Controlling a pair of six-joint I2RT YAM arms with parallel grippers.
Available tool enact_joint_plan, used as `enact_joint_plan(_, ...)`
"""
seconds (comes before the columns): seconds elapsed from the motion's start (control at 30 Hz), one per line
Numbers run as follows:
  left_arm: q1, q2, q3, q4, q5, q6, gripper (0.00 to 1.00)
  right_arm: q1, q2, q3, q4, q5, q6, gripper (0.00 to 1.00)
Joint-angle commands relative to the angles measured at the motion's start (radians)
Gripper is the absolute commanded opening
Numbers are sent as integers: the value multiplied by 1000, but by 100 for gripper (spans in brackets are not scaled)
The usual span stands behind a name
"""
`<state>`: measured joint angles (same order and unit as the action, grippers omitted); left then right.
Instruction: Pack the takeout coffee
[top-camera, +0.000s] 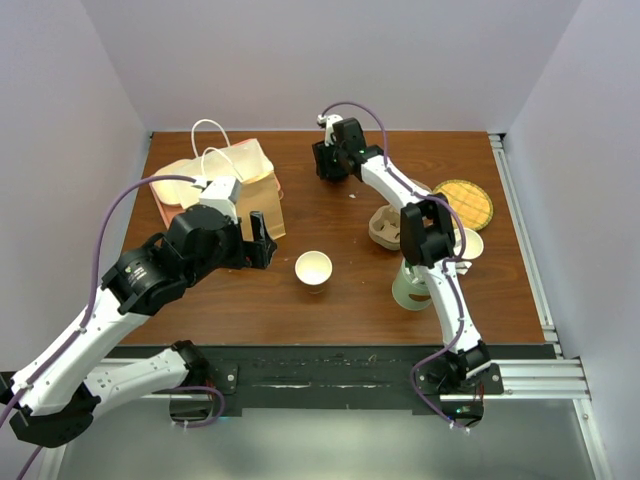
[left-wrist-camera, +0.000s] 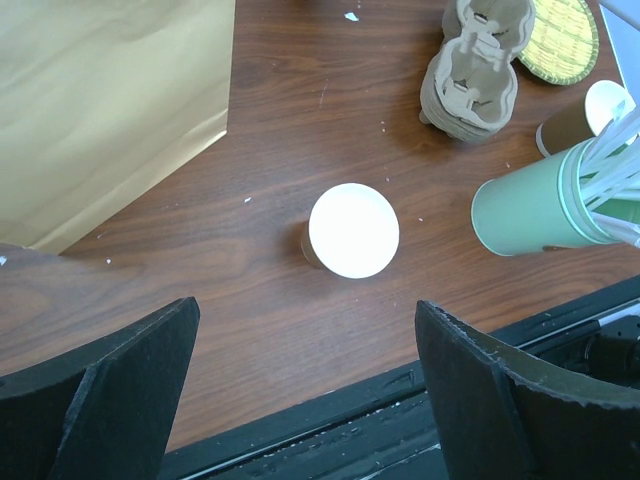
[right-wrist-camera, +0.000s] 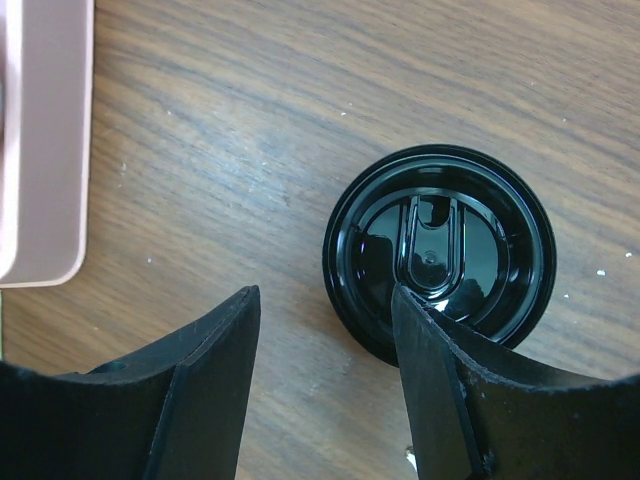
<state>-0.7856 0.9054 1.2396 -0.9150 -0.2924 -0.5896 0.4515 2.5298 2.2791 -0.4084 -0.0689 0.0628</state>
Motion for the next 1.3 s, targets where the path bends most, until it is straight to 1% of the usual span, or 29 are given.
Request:
enact_joint_plan(0.0,3,-7,37,1,-16,27,94,1,0,62,-7,23,-38,58)
enact_joint_plan(0.07,3,-8,34,1,-14,27,94,1,4,71,-17,24,-46,56)
enact_joint_plan(0.27,3,-17,31,-1,-14,24,94,1,12,89,-52,41,-43,53)
enact_joint_plan(0.4,3,-23,31,1,-14,22,94,1,24,115,-98,41,-35,53)
enact_joint_plan(0.83,3,-53,14,-5,-16,5,94,10,24,112,-141,67,-18,51)
enact_joint_plan(1.0,3,-66,14,-7,-22,4,94,15,17,103,-153,67,-21,42)
enact_joint_plan(1.13,3,-69,18,-15,-25,7,94,21,15,105,-165,67,-34,39)
enact_joint_plan(1.27,3,-76,18,-19,-25,13,94,33,15,106,-178,113,-57,37)
